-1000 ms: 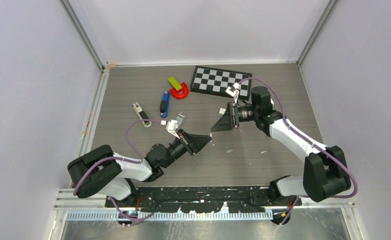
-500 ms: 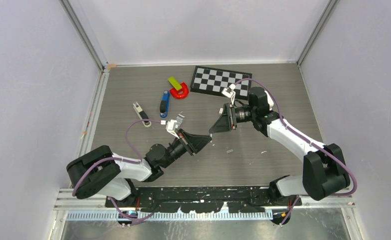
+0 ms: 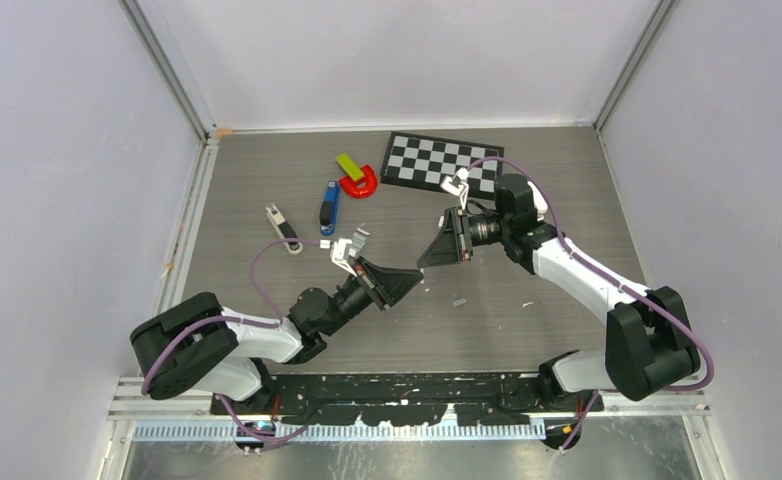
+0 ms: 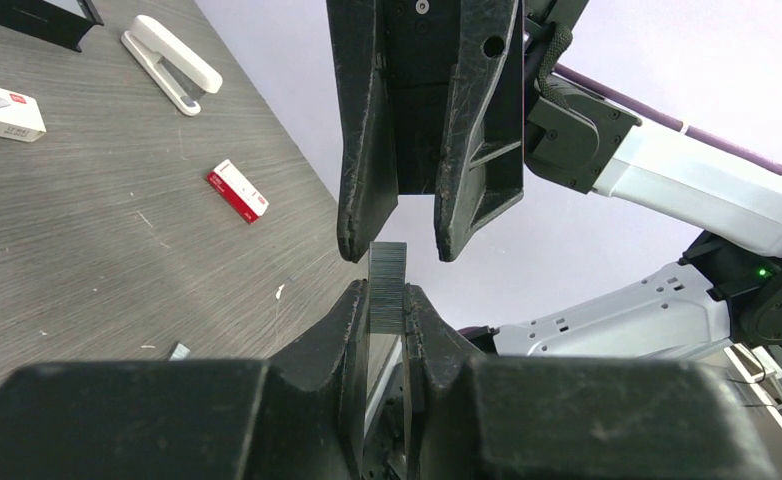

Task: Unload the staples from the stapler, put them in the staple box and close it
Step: Pick up the staple from the center of the board.

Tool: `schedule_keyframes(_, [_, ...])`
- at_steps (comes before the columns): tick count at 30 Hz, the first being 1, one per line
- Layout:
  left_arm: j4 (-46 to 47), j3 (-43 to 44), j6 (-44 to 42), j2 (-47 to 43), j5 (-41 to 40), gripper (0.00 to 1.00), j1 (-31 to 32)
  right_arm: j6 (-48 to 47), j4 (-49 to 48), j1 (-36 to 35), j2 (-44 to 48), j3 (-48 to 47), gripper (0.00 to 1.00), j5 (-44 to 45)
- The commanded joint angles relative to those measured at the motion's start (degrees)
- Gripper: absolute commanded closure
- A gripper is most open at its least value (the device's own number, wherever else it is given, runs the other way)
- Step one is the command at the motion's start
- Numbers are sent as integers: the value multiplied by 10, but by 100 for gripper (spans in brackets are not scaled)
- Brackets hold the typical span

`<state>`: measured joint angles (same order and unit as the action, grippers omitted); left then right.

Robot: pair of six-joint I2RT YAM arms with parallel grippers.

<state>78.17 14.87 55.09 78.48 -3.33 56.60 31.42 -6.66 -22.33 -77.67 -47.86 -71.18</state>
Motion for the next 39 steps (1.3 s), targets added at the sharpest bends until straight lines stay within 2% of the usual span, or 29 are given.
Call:
schedule_keyframes(1, [38, 19, -3, -13, 6, 96, -3, 8, -32, -4, 5, -1, 62, -16])
schedule_keyframes(6, [38, 19, -2, -14, 5, 96, -3, 8, -33, -6, 4, -2, 67, -17])
schedule_keyframes(16, [38, 13, 1, -25, 2, 96, -3, 6, -33, -8, 2, -1, 69, -23])
schedule_keyframes(32, [38, 13, 5, -22, 4, 94, -3, 6, -34, -10, 5, -4, 84, -27])
schedule_keyframes(35, [38, 13, 5, -21, 4, 91, -3, 4, -35, -10, 6, -3, 85, -26])
schedule_keyframes(39, [38, 8, 5, -22, 3, 71, -3, -11, -18, -10, 7, -7, 86, -20])
